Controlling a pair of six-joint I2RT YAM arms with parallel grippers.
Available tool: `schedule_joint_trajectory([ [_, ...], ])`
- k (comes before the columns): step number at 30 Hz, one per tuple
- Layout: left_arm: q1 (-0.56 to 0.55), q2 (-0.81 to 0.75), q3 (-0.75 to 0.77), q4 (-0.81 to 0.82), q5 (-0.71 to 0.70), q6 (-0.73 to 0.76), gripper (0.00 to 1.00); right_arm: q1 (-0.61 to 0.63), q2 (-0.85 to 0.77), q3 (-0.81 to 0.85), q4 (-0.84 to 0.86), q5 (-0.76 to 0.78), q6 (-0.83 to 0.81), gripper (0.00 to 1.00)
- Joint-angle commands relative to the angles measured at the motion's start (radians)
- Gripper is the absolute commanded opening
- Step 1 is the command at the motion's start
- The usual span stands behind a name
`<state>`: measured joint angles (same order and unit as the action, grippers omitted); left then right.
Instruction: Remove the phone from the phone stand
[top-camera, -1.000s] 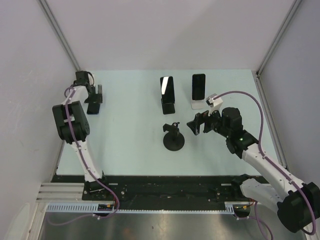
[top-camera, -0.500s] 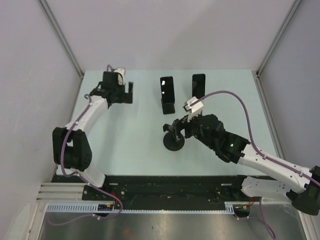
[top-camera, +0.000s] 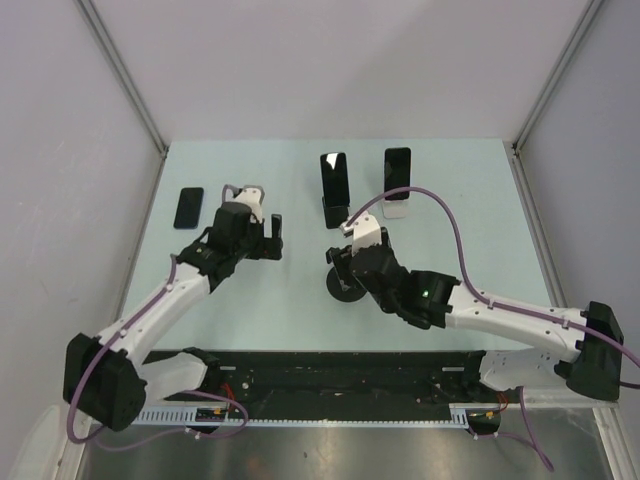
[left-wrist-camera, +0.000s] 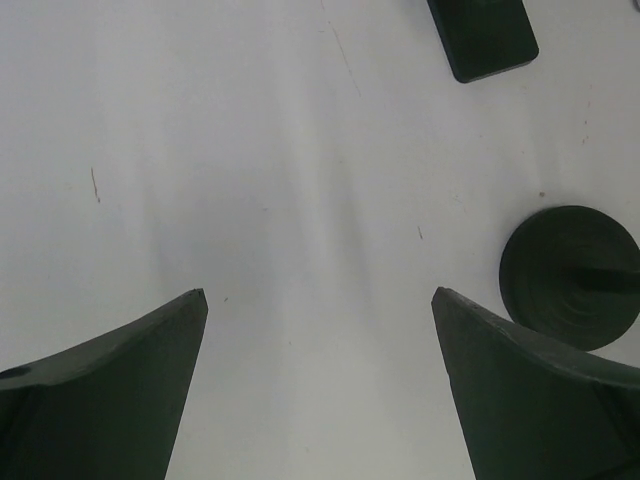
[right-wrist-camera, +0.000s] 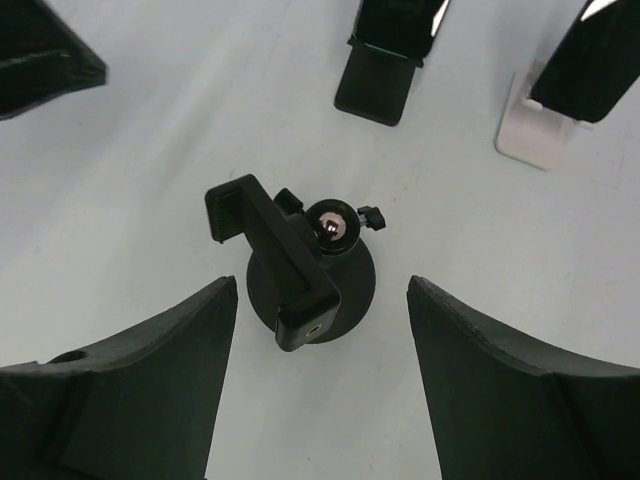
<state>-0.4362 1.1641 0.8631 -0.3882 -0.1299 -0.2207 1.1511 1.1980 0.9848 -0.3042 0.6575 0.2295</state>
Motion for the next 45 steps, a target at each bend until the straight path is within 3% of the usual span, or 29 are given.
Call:
schedule_joint_trajectory([
  [1, -0.001, -0.098, -0.094, 0.161, -0.05, -0.065, 1.0, 0.01, 0.044, 0.051, -0.006, 0.096, 0.048, 0.71],
  [9, -0.001, -0.129, -0.18, 0.296, -0.091, -0.034, 1.0, 0.013, 0.121, 0.121, -0.122, 0.117, 0.131, 0.61],
  [15, -0.006, -0.139, -0.187, 0.319, -0.096, -0.009, 1.0, -0.005, 0.101, 0.144, -0.2, 0.133, 0.157, 0.33],
  [18, -0.013, -0.149, -0.187, 0.324, -0.099, -0.002, 1.0, -0.024, 0.075, 0.144, -0.249, 0.119, 0.157, 0.12],
  [22, -0.022, -0.152, -0.187, 0.325, -0.1, 0.007, 1.0, -0.051, 0.031, 0.144, -0.282, 0.091, 0.125, 0.0],
  [30, -0.039, -0.155, -0.188, 0.333, -0.102, 0.012, 1.0, -0.096, -0.021, 0.135, -0.303, 0.027, 0.042, 0.0],
  [36, -0.05, -0.162, -0.19, 0.336, -0.103, 0.017, 1.0, -0.286, -0.161, 0.074, -0.297, -0.03, 0.005, 0.0],
  [41, -0.064, -0.178, -0.193, 0.339, -0.108, 0.024, 1.0, -0.613, -0.29, -0.026, -0.181, -0.188, -0.172, 0.0],
  [45, -0.076, -0.193, -0.196, 0.341, -0.116, 0.03, 1.0, -0.87, -0.334, -0.061, -0.082, -0.344, -0.219, 0.0],
])
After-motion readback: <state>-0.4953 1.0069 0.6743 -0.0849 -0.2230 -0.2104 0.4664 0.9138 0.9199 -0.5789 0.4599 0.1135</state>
